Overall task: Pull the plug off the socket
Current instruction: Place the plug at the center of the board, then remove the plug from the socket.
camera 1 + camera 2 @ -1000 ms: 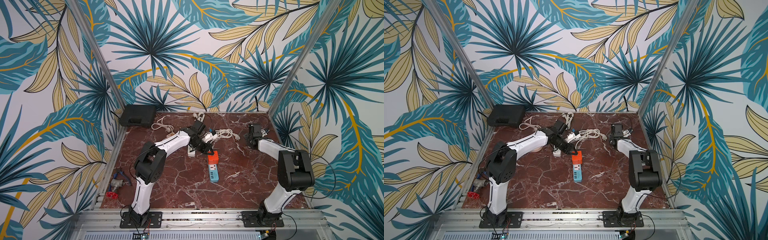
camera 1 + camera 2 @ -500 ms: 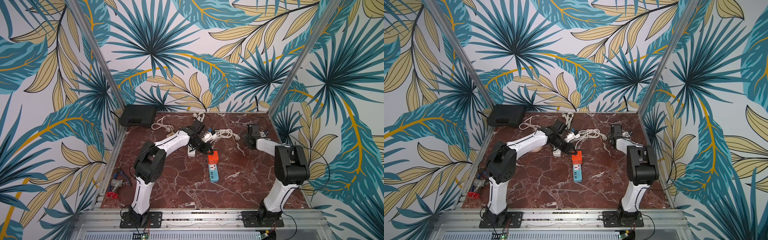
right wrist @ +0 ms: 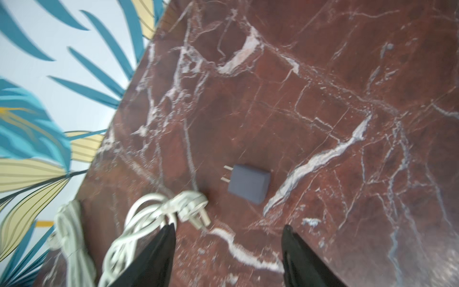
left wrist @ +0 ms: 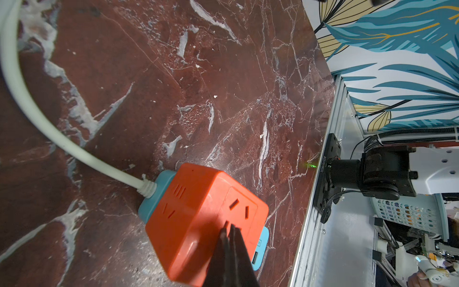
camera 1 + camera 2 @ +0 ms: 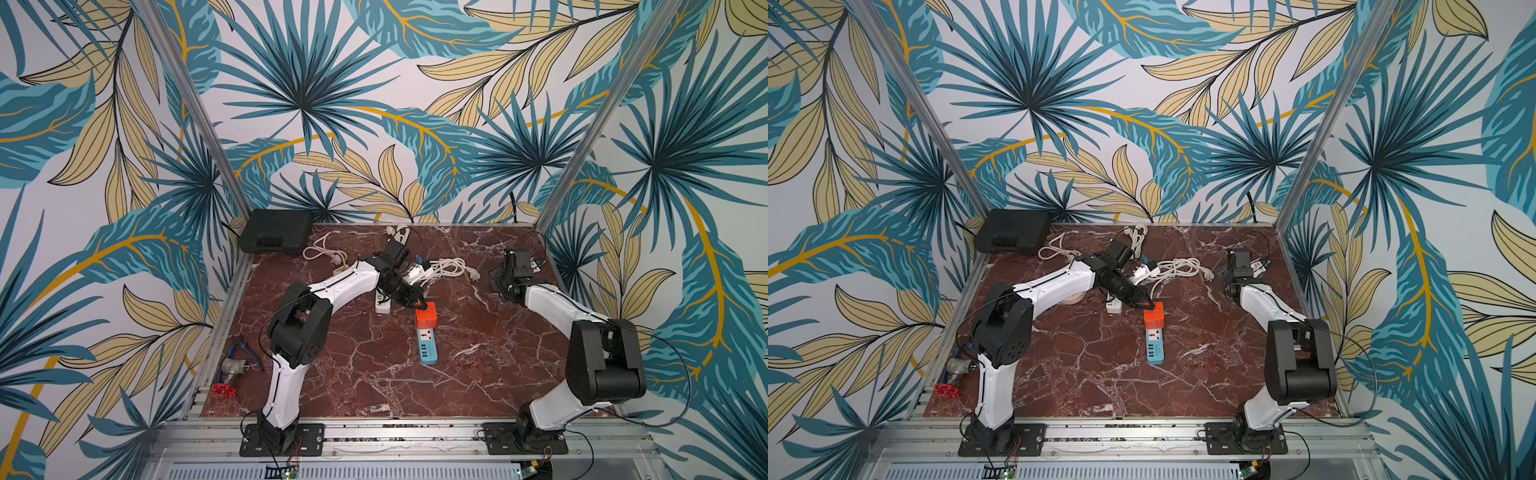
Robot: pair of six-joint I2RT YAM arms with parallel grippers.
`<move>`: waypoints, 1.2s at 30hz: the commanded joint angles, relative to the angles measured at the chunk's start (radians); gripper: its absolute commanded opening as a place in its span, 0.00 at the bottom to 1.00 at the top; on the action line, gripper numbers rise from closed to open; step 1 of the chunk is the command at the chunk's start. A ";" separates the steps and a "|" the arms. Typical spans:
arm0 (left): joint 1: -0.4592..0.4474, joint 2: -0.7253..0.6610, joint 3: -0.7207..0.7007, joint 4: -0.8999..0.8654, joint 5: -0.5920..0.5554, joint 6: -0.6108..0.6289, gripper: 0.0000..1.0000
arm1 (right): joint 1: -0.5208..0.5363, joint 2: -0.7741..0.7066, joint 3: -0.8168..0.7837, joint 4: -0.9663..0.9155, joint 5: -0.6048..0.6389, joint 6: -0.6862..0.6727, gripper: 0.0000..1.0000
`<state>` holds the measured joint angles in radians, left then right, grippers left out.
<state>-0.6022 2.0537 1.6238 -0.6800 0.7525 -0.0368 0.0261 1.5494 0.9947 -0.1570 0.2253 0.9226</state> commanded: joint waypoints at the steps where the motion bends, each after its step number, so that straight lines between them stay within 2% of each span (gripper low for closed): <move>1: 0.001 -0.031 0.019 -0.013 0.039 0.035 0.00 | 0.057 -0.106 -0.023 -0.125 -0.051 -0.150 0.71; 5: -0.010 -0.062 0.074 -0.097 0.034 0.119 0.00 | 0.092 -0.219 -0.046 -0.179 -0.186 -0.287 0.71; 7: -0.014 -0.077 0.123 -0.159 0.022 0.170 0.06 | 0.105 -0.269 -0.057 -0.189 -0.265 -0.351 0.71; 9: -0.018 -0.099 0.173 -0.219 0.002 0.235 0.27 | 0.118 -0.309 -0.058 -0.206 -0.331 -0.407 0.73; 11: -0.019 -0.133 0.222 -0.263 -0.060 0.280 0.52 | 0.133 -0.340 -0.048 -0.223 -0.388 -0.457 0.76; 14: -0.012 -0.217 0.228 -0.288 -0.117 0.307 0.78 | 0.170 -0.363 -0.027 -0.251 -0.422 -0.534 0.78; 16: -0.004 -0.285 0.186 -0.285 -0.136 0.305 0.90 | 0.201 -0.364 -0.011 -0.264 -0.456 -0.581 0.79; 18: 0.004 -0.356 0.116 -0.277 -0.155 0.299 1.00 | 0.244 -0.361 -0.005 -0.259 -0.472 -0.632 0.84; 22: 0.026 -0.490 -0.045 -0.262 -0.235 0.301 1.00 | 0.353 -0.324 0.040 -0.310 -0.388 -0.765 0.91; 25: 0.047 -0.568 -0.131 -0.325 -0.232 0.366 1.00 | 0.426 -0.286 0.075 -0.364 -0.307 -0.903 0.93; 28: 0.051 -0.644 -0.232 -0.327 -0.260 0.379 1.00 | 0.463 -0.217 0.143 -0.452 -0.275 -0.999 0.93; 31: 0.054 -0.693 -0.338 -0.312 -0.258 0.384 1.00 | 0.470 -0.135 0.247 -0.574 -0.269 -1.047 0.93; 36: 0.056 -0.695 -0.447 -0.283 -0.249 0.383 1.00 | 0.533 -0.048 0.273 -0.624 -0.164 -1.173 0.92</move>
<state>-0.5514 1.3697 1.2213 -0.9829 0.5045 0.3305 0.5247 1.4727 1.2629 -0.6804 -0.0128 -0.1329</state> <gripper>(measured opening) 0.999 0.921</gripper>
